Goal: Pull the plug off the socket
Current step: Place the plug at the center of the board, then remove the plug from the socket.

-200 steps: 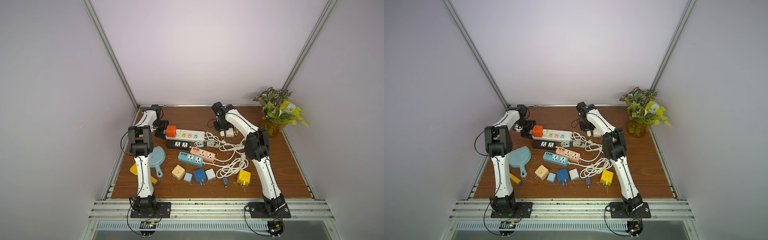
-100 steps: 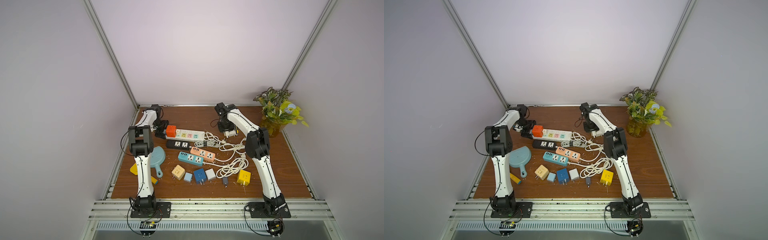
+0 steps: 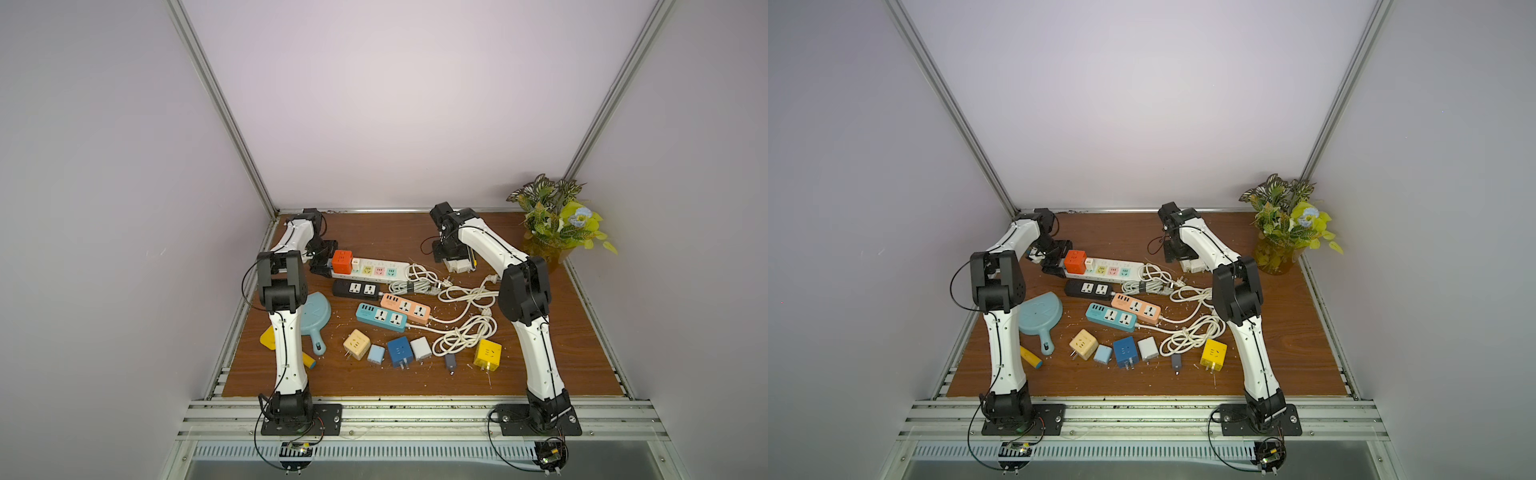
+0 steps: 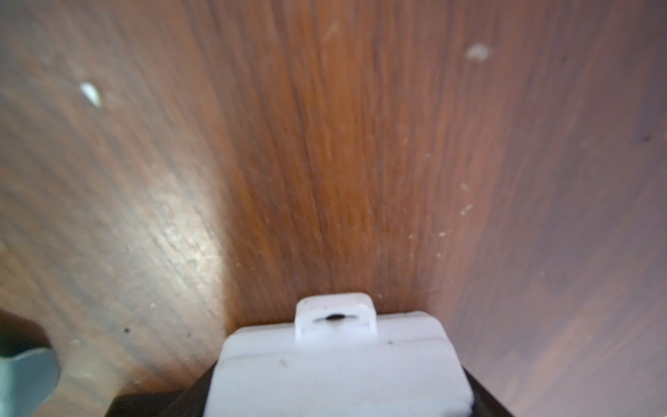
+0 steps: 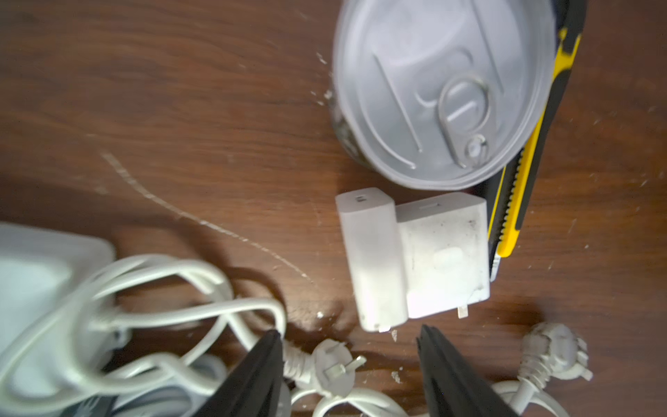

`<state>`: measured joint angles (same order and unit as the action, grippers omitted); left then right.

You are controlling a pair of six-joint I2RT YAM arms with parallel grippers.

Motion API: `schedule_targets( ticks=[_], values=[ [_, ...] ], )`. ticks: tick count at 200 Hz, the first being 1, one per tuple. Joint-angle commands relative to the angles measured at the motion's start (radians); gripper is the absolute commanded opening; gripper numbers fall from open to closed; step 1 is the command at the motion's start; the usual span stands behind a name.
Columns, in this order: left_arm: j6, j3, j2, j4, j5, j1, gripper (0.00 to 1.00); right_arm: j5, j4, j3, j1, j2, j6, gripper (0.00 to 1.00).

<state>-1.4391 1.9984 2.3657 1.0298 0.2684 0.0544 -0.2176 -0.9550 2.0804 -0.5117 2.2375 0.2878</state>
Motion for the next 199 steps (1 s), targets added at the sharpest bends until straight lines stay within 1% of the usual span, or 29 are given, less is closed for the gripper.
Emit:
schedule_targets(
  ticks=[1, 17, 23, 39, 50, 56, 73, 87, 103, 138, 166, 199],
  values=[
    [0.011, -0.009, 0.071, 0.017, -0.124, -0.015, 0.19, 0.140, 0.314, -0.094, -0.125, -0.129, -0.167, 0.72],
    [0.015, -0.009, 0.072, 0.017, -0.122, -0.016, 0.18, 0.299, 0.558, -0.231, -0.175, -0.164, -0.296, 0.73],
    [0.016, -0.009, 0.072, 0.017, -0.121, -0.016, 0.18, 0.338, 0.640, -0.279, -0.187, -0.169, -0.339, 0.73],
    [0.019, -0.012, 0.068, 0.018, -0.125, -0.017, 0.18, 0.460, 0.820, -0.358, -0.194, -0.154, -0.415, 0.72],
    [0.019, -0.015, 0.066, 0.016, -0.128, -0.017, 0.18, 0.529, 0.885, -0.353, -0.192, -0.121, -0.461, 0.71],
    [0.021, -0.018, 0.064, 0.017, -0.127, -0.016, 0.18, 0.588, 0.910, -0.339, -0.195, -0.102, -0.483, 0.70],
    [0.022, -0.021, 0.063, 0.017, -0.124, -0.016, 0.18, 0.657, 0.943, -0.277, -0.203, -0.043, -0.539, 0.69],
    [0.023, -0.023, 0.063, 0.017, -0.121, -0.016, 0.18, 0.680, 0.932, -0.211, -0.214, 0.019, -0.596, 0.68],
    [0.026, -0.019, 0.066, 0.027, -0.118, -0.017, 0.19, 0.676, 0.929, -0.150, -0.223, 0.086, -0.634, 0.67],
    [0.027, -0.013, 0.067, 0.038, -0.125, -0.016, 0.19, 0.647, 0.979, -0.099, -0.223, 0.180, -0.617, 0.66],
    [0.023, -0.015, 0.066, 0.038, -0.126, -0.016, 0.19, 0.676, 1.037, -0.077, -0.227, 0.224, -0.606, 0.66],
    [0.022, -0.010, 0.067, 0.038, -0.123, -0.016, 0.19, 0.670, 1.013, 0.036, -0.232, 0.290, -0.606, 0.65]
  ],
)
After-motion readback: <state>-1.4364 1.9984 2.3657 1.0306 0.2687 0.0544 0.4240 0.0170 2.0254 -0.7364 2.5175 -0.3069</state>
